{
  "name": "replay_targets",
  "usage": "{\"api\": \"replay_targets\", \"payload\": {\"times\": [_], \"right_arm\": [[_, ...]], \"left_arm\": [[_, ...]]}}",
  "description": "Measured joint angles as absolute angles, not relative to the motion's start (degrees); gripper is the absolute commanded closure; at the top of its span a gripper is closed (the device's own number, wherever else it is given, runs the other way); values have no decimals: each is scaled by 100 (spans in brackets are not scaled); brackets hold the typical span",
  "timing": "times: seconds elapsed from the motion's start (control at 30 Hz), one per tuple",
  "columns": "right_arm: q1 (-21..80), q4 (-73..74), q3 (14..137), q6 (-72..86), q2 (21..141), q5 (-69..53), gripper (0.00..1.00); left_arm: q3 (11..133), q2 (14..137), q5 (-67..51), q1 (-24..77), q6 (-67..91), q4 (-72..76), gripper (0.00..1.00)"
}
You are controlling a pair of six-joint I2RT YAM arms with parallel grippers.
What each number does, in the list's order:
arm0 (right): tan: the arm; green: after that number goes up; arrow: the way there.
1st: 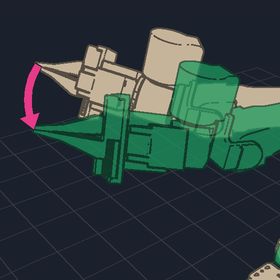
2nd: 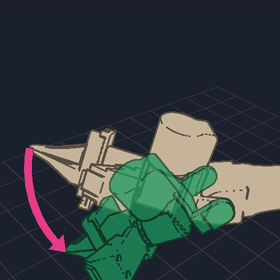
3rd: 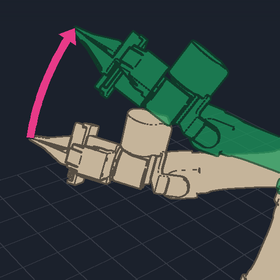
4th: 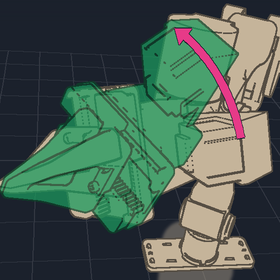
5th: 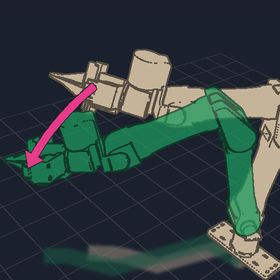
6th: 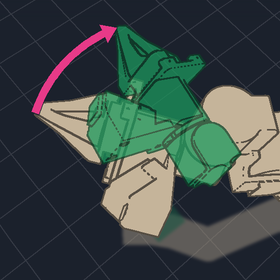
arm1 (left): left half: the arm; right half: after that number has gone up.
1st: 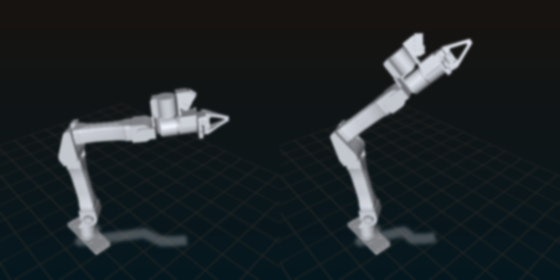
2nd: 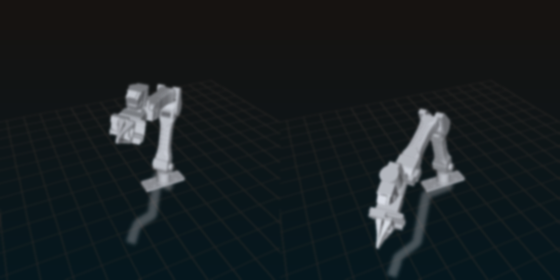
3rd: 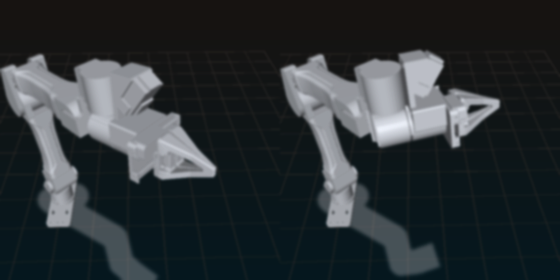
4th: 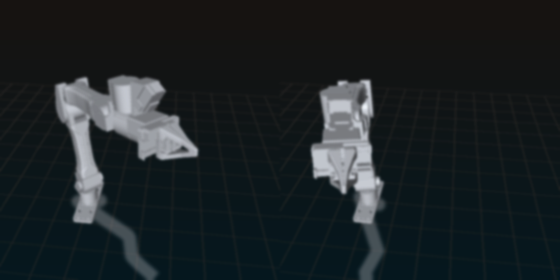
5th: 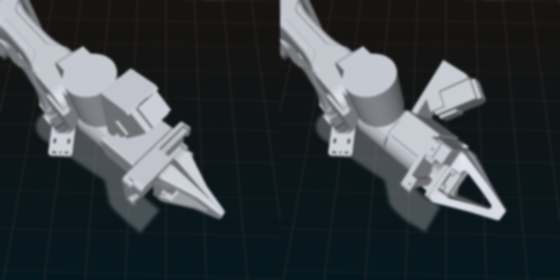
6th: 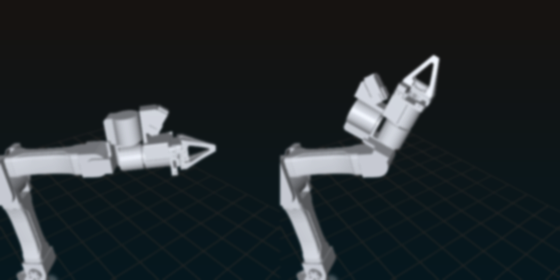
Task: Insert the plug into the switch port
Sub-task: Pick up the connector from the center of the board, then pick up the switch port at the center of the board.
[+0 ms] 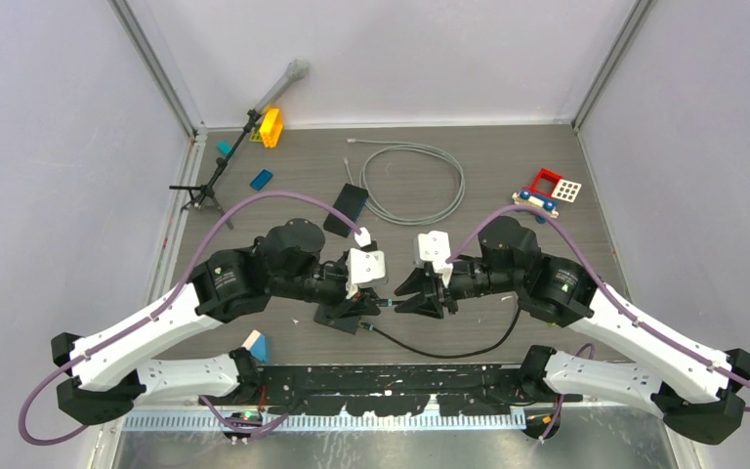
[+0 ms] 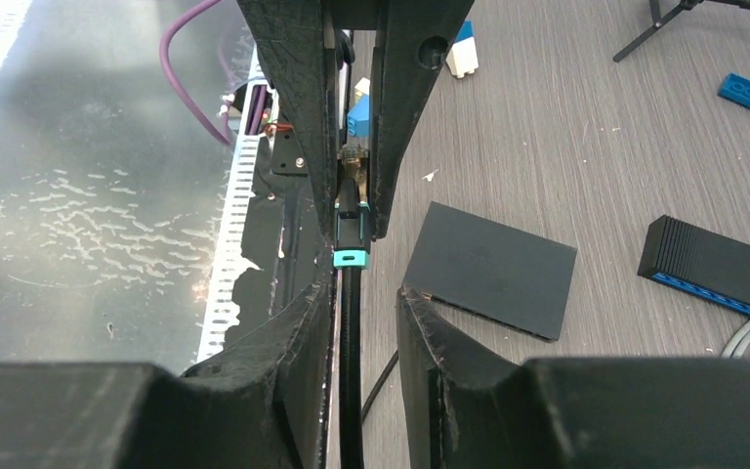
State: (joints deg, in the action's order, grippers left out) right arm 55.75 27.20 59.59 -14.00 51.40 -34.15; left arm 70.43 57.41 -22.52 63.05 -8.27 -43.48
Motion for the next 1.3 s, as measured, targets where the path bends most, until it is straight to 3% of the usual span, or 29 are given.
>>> {"api": "replay_targets", "payload": {"times": [0.23,0.27,0.33,0.37,0.4,0.43,0.57,0.7,0.83,0.97,1.1,1.3], "right_arm": [[5575,2700,5911,-1400,5142,-3426,85],[5575,2696,5909,-1402,5151,-3439,90],[5581,2694,5909,-1415,5168,-3463,99],[5581,2687,5907,-1415,5181,-3465,99],[5581,2668,5905,-1422,5192,-3454,100],[5581,2661,5902,-1422,5203,-3444,100],[5581,2576,5776,-1393,5172,-3028,99],[5533,2322,5323,-1227,5030,-1922,99],[5358,2008,4834,-1035,5002,-414,100],[5157,1717,4552,-867,5006,274,100],[5074,1393,4445,-714,5022,445,100],[5019,1221,4165,-552,4971,285,100]], "left_arm": [[7002,5695,-2241,6305,-849,-4305,100],[6989,5680,-2226,6305,-854,-4298,95],[6949,5645,-2222,6305,-862,-4294,72],[6934,5634,-2209,6305,-862,-4287,56],[6906,5618,-2202,6305,-860,-4265,35],[6882,5607,-2180,6305,-893,-4254,25],[6434,5352,-1638,6305,-646,-3876,6],[5787,5096,-904,5922,-95,-3347,4],[5463,5452,-910,4375,692,-2663,0],[5343,6482,-615,3203,1094,-1997,0],[6114,8409,-137,2956,1020,-1734,0],[7179,10134,82,2676,692,-1455,0]]}}
